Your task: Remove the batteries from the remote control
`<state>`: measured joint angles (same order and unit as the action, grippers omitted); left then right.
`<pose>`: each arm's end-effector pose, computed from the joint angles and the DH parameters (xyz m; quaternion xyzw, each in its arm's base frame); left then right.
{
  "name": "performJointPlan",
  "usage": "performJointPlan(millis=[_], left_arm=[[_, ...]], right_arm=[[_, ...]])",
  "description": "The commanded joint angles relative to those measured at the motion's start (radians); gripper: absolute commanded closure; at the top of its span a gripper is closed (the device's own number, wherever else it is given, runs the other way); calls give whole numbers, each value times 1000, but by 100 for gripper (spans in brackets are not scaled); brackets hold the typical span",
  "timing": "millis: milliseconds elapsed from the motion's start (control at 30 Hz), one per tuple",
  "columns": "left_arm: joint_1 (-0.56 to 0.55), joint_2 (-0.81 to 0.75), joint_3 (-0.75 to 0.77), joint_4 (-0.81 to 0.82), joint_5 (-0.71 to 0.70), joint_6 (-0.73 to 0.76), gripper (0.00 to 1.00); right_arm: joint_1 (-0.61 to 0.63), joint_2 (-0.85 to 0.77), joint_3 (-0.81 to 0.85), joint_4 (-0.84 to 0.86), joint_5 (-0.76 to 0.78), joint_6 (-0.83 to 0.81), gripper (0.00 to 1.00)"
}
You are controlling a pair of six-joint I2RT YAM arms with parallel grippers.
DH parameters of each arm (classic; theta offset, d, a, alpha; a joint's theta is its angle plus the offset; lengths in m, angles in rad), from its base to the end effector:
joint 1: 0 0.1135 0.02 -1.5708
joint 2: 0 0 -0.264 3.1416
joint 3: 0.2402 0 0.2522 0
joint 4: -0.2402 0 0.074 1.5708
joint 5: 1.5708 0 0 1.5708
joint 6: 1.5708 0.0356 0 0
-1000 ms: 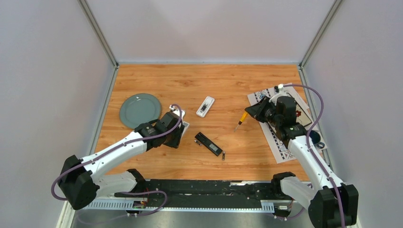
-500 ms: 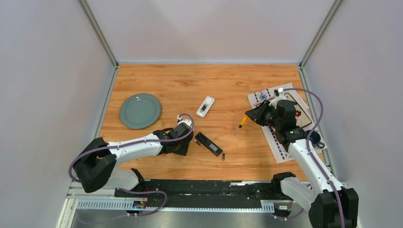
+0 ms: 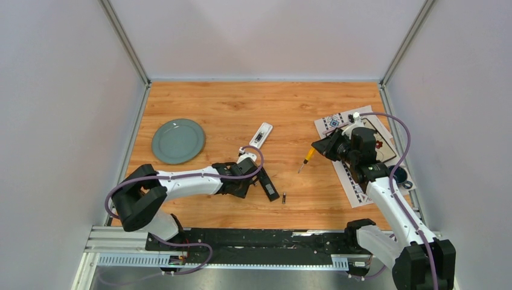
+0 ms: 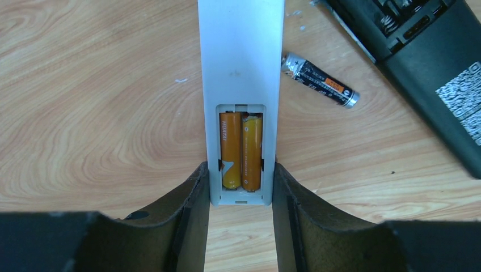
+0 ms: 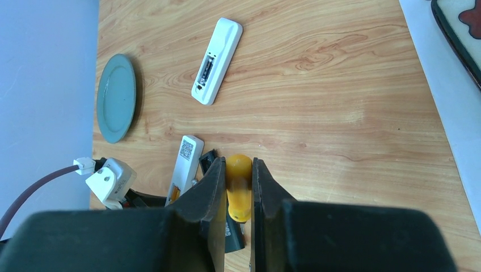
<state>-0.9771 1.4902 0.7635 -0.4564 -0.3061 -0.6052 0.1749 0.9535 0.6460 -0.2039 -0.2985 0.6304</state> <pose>0.1557 -0.2116 0.1588 0.1504 0.9585 -0.0302 0.2402 0.2080 0.0474 0.2590 0.1195 0.8483 0.3139 0.4094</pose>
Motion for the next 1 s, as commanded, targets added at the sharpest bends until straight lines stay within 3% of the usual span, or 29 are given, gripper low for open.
performJointPlan(millis=[0, 600, 967], left_arm=[[-38, 48, 80, 110, 124, -31, 100], [-54, 209, 299, 97, 220, 5, 100], [-48, 70, 340, -27, 72, 71, 100]], right_arm=[[-3, -9, 7, 17, -5, -12, 100], [-5, -10, 6, 12, 5, -23, 100], [-5, -6, 20, 1, 10, -37, 100]])
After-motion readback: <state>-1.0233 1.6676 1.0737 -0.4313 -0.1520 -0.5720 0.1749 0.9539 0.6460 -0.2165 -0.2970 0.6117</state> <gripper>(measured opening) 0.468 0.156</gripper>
